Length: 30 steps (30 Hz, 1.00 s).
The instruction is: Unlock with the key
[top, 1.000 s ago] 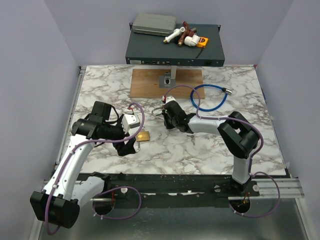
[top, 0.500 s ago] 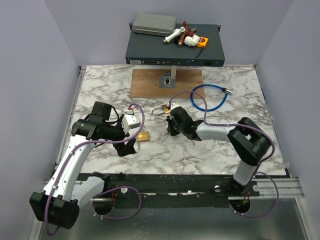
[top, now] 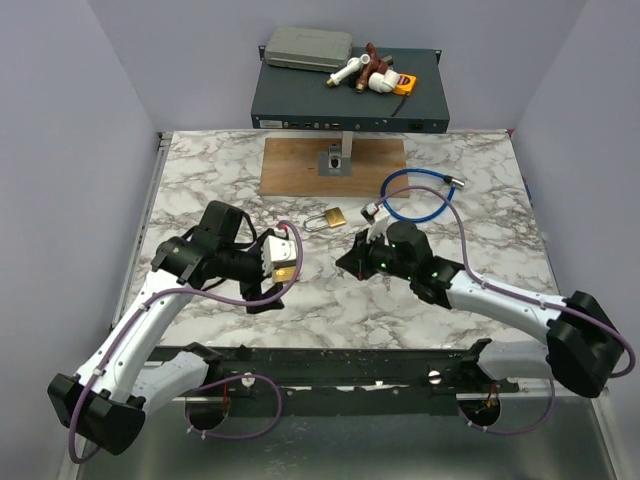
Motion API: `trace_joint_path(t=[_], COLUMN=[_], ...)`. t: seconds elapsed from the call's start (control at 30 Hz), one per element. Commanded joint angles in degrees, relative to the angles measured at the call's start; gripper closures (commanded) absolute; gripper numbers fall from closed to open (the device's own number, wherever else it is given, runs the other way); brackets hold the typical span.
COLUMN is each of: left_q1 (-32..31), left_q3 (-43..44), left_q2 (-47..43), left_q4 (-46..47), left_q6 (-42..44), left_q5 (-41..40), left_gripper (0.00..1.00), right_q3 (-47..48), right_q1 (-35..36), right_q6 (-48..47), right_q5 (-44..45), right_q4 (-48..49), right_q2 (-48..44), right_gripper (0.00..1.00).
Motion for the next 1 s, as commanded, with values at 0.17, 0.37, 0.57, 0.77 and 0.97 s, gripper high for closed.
trace_joint_path(t=[0.17,0.37,0.57,0.77,0.97], left_q1=[-5.1,-9.4,-13.2,-14.0,-14.7], left_q3=[-4.3,-3.1,-0.7,1.1,3.1], left_q2=[-6.1,-5.2,-2.5,-1.0,0.6], left_q4=[18.9,28.1,33.4,35.4,36.6], left_q6=[-9.7,-15.5,-19.2,-19.3,-20.7], left_q5=[1.1,0.0,0.7,0.9,1.8], left_gripper=[0.06,0.01,0.08,0.19,0.32], right_q3=[5.7,9.8,14.1,15.9,15.9], right_q1=[0.3,0.4,0.7,0.8,1.0], right_q6=[4.0,7.2,8.5,9.1,9.9], right_q5=[-9.7,-14.2,-16.4,-17.8,-18.2], right_q4=[-4.9,-5.1,-5.6,-5.2,-4.1], right_q2=[-11.7,-14.8,-15.2,-14.7,-14.4], right_gripper=[0.99,0.99,1.0,0.99,0.99])
